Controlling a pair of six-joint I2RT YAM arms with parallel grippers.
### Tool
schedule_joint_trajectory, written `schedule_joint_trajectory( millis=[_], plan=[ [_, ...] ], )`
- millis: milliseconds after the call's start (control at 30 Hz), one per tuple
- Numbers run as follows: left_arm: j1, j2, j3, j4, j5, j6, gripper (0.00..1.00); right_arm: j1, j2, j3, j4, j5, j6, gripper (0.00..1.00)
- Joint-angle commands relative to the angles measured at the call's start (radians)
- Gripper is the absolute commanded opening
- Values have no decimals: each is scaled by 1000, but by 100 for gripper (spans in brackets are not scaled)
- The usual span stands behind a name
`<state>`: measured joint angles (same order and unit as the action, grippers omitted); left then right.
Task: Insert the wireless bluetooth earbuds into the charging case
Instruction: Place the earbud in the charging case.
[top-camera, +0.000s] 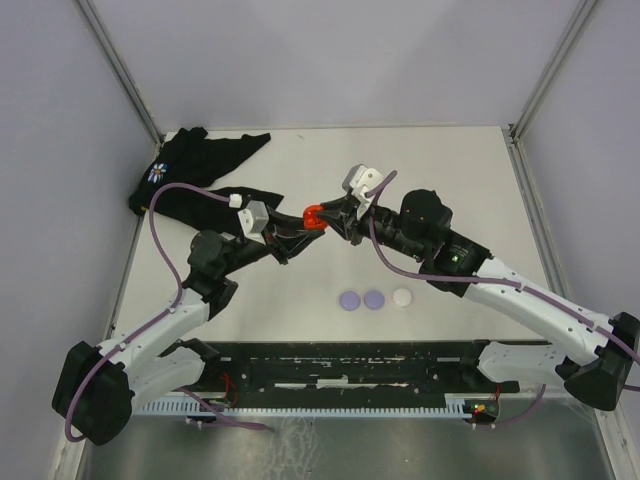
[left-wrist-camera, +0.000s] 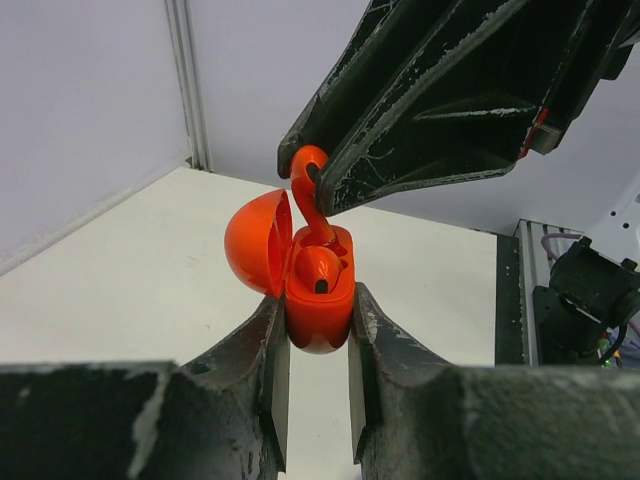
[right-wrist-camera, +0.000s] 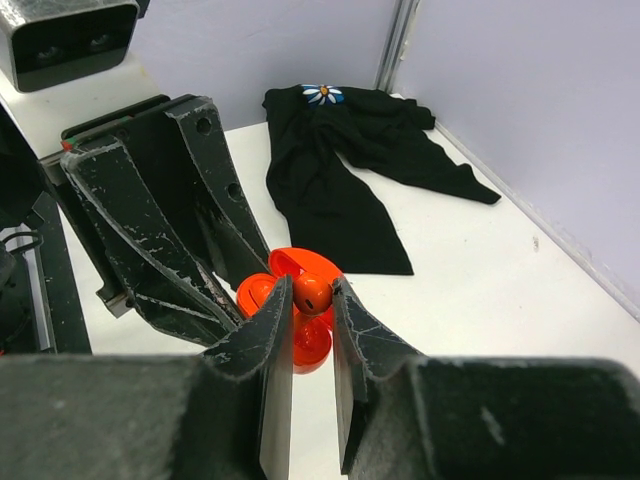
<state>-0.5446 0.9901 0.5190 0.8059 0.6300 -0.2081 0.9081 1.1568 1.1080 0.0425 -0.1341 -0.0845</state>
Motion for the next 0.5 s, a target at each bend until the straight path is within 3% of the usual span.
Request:
schedule_joint_trajectory(
  millis=[0, 467],
  plan=[
    [3, -13, 43, 74, -6, -47, 3, 3, -14, -1, 25, -14, -3, 20],
    [3, 19, 49, 93, -52, -136, 3, 3, -19, -1, 15, -109, 10, 21]
  ],
)
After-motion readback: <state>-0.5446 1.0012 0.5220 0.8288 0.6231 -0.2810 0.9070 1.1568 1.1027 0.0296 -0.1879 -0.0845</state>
